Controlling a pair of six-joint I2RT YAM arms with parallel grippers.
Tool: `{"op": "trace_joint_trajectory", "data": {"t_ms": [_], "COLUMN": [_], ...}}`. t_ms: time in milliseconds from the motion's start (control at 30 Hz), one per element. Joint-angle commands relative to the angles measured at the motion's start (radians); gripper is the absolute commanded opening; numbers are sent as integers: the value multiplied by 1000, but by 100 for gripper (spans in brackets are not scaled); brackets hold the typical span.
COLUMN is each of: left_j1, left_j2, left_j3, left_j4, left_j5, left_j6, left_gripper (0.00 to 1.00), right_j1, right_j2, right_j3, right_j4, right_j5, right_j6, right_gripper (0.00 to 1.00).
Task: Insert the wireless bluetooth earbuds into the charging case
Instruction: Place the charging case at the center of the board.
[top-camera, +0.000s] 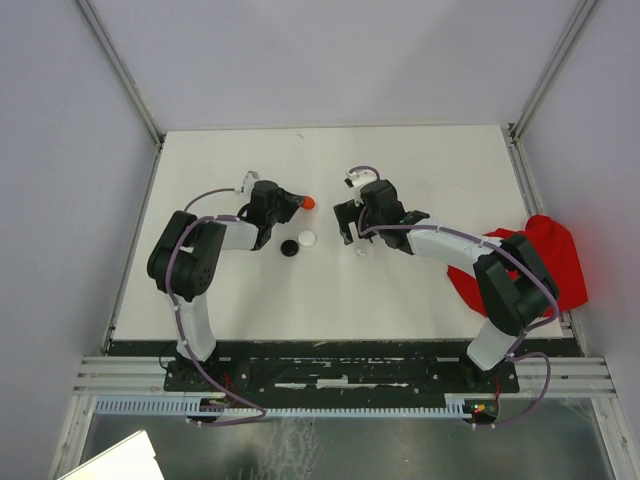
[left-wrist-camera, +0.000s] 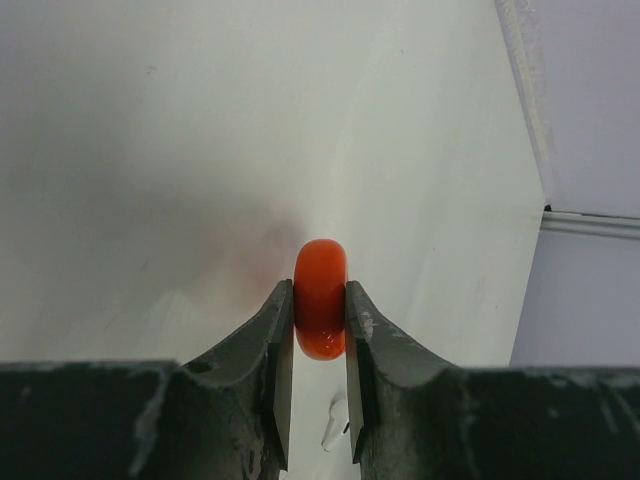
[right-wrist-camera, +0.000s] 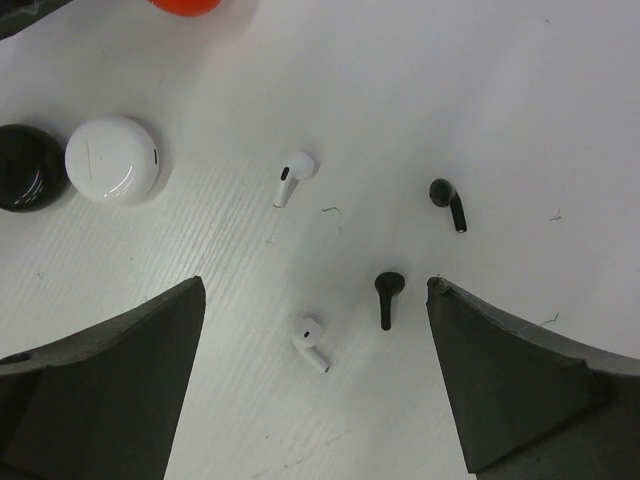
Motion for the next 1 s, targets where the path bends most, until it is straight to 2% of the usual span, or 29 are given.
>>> {"op": "trace_joint_trajectory", "data": {"t_ms": [0, 433, 700, 833, 967], "left_j1": [10, 52, 96, 124, 141], "left_j2": [17, 35, -40, -127, -232], "left_j3": [58, 65, -5, -45, -84], "left_j4": [-1, -33, -52, -95, -149], "left_j5": [-16, 40, 29, 1, -40], "left_j6": [99, 145, 156, 174, 201], "left_gripper": [8, 31, 60, 65, 65], "right_j1": [8, 44, 76, 95, 116], "right_j2": [6, 62, 124, 184, 249], "right_j3": [54, 121, 211, 290, 371], "right_j4": [3, -37, -102, -163, -242], "right_j5": [-35, -64, -110, -145, -131], "right_j6": [8, -1, -17, -42, -74], "right_gripper": [100, 100, 100, 99, 99]}}
